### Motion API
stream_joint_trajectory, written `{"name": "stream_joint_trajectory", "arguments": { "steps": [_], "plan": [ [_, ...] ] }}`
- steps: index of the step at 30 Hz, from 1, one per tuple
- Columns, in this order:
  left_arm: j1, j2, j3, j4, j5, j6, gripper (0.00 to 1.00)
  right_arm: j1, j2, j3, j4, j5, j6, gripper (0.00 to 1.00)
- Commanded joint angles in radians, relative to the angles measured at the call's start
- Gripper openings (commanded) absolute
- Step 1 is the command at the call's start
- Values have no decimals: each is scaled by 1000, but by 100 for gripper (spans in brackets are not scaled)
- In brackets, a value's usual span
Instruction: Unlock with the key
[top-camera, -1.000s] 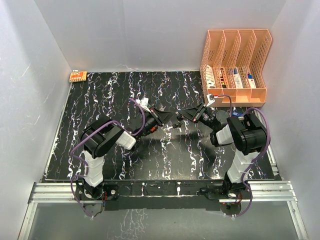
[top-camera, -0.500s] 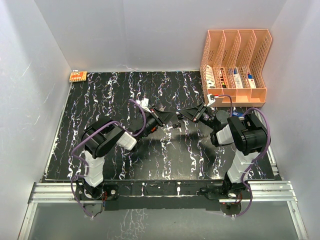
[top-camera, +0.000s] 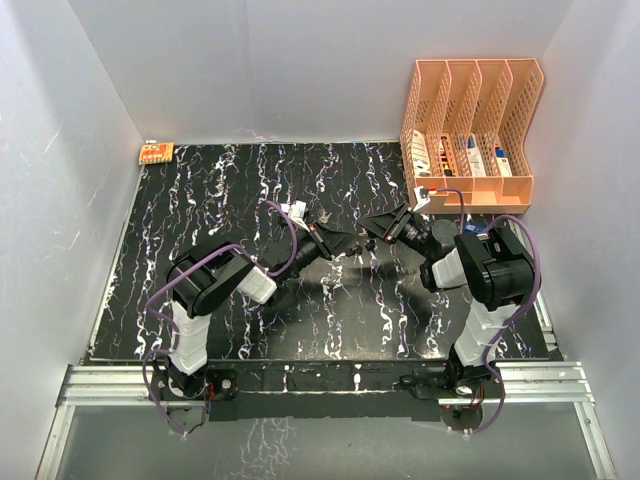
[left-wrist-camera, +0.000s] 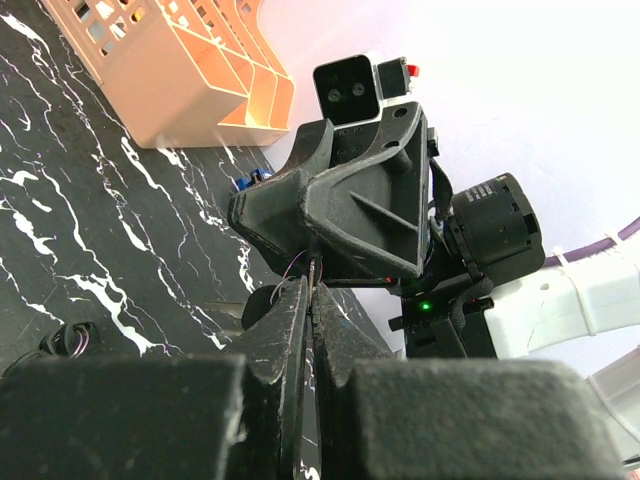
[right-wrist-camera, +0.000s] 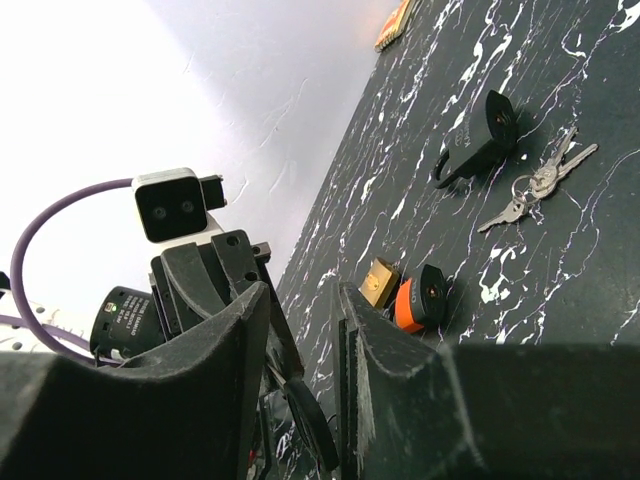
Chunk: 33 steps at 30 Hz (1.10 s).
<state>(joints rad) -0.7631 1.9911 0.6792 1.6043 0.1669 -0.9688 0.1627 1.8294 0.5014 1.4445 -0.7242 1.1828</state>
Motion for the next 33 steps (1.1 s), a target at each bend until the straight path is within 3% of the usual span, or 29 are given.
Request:
{"name": "stream_joint_trajectory", "arguments": {
  "steps": [1, 16, 33],
  "plan": [
    [-4, -25, 7, 186, -12, 15, 0, -3, -31, 24, 373, 9, 5, 29],
    [2, -78, -30, 186, -104, 33, 0, -21, -56, -4, 374, -3, 0, 29],
    [16, -76, -1, 186, -118, 14, 0, -23, -52, -20, 374, -27, -13, 27]
  ]
}}
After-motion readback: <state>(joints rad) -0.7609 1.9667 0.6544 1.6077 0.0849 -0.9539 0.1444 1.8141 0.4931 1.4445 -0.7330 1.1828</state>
